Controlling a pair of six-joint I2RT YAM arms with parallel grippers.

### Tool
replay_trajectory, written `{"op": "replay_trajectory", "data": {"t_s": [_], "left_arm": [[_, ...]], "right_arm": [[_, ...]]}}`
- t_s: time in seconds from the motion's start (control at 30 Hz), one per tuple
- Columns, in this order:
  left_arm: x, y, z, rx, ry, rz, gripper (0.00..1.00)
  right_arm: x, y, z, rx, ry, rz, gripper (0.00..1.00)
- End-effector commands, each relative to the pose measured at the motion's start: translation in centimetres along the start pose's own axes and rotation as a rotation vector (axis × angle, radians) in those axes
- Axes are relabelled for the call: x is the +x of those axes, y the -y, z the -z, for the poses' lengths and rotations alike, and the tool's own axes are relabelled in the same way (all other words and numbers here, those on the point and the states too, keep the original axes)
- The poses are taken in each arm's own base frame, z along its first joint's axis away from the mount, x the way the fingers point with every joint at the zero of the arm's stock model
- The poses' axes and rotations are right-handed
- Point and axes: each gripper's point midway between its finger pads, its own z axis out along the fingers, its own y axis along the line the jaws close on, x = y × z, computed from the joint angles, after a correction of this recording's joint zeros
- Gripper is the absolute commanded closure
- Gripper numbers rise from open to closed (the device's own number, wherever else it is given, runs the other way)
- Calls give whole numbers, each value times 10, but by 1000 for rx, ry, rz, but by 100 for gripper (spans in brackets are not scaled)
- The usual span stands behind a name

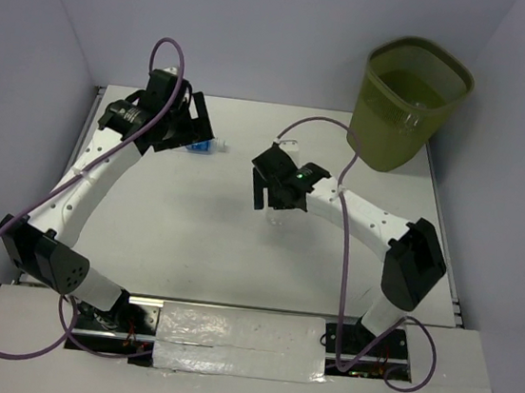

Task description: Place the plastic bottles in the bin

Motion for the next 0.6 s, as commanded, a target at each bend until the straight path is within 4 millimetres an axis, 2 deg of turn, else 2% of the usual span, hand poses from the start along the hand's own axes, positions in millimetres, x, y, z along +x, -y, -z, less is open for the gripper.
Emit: {"op": "replay_trajectory", "data": {"t_s": [0.0,0.2,0.43,0.53,0.57], "left_arm": [[-13,4,10,33,59,8,1],[-16,0,13,25,68,5,1],[-14,-1,11,26,62,7,1],[-13,-1,10,30,60,8,1],[-12,-1,10,28,57,8,1]], "right_arm": [[-19,-9,-9,14,34,15,0],[-19,-6,-36,73,1,3,0],[-17,-6,-46,71,1,-20,0],[-18,-6,-47,68,15,-31,11],[-19,-6,-45,63,22,-34,20]]}}
